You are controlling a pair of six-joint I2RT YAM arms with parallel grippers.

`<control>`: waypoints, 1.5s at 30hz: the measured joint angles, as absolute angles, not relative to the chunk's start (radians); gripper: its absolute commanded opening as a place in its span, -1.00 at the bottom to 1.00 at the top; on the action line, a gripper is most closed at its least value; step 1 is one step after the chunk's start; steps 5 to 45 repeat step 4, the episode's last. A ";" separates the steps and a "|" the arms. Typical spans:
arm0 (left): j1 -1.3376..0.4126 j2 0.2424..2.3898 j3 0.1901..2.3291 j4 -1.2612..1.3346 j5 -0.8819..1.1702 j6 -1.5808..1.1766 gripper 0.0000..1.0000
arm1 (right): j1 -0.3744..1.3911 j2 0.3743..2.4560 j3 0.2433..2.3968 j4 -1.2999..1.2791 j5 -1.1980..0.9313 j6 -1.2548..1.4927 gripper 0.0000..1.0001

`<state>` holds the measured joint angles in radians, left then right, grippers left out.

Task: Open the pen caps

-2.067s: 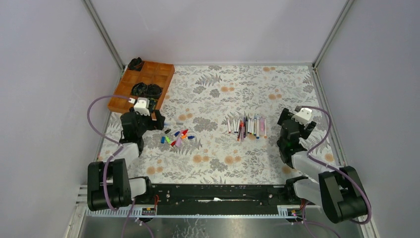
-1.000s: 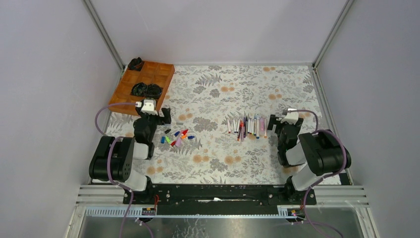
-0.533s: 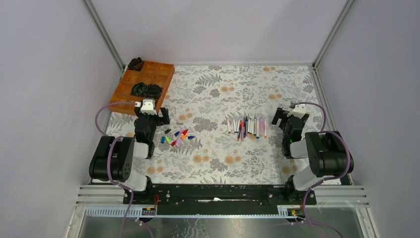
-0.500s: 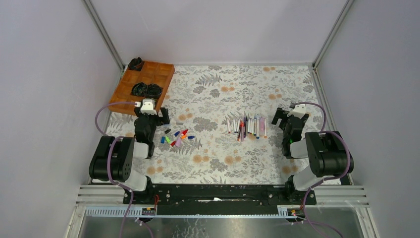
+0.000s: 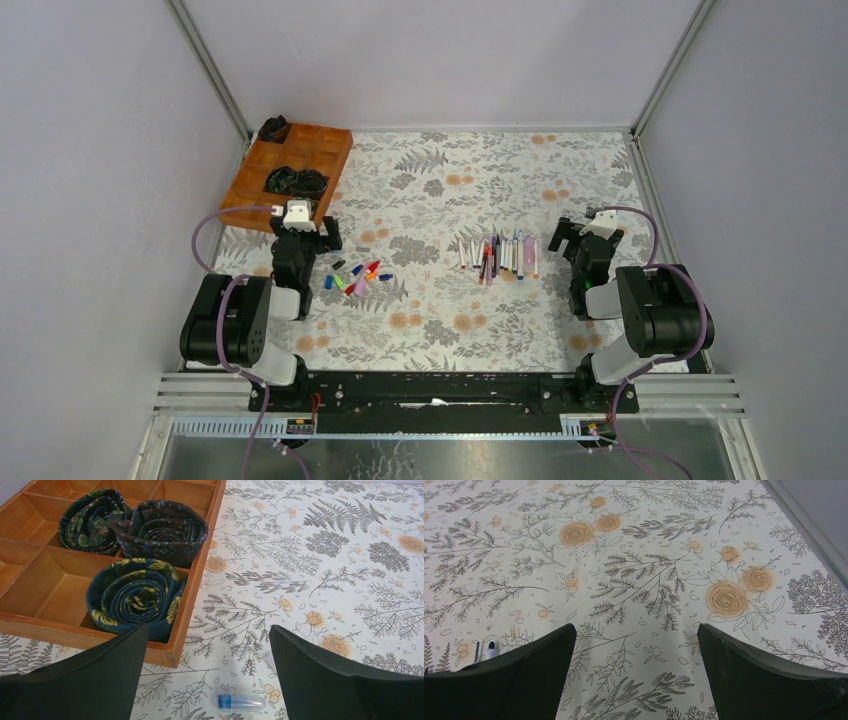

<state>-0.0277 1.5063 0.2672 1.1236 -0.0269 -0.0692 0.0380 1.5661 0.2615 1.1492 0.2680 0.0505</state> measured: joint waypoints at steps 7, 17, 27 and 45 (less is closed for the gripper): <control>-0.032 1.506 0.267 1.119 -0.030 -0.069 0.97 | 0.038 1.566 0.260 1.149 0.268 0.051 1.00; -0.032 1.506 0.267 1.119 -0.030 -0.069 0.97 | 0.038 1.566 0.260 1.149 0.268 0.051 1.00; -0.032 1.506 0.267 1.119 -0.030 -0.069 0.97 | 0.038 1.566 0.260 1.149 0.268 0.051 1.00; -0.032 1.506 0.267 1.119 -0.030 -0.069 0.97 | 0.038 1.566 0.260 1.149 0.268 0.051 1.00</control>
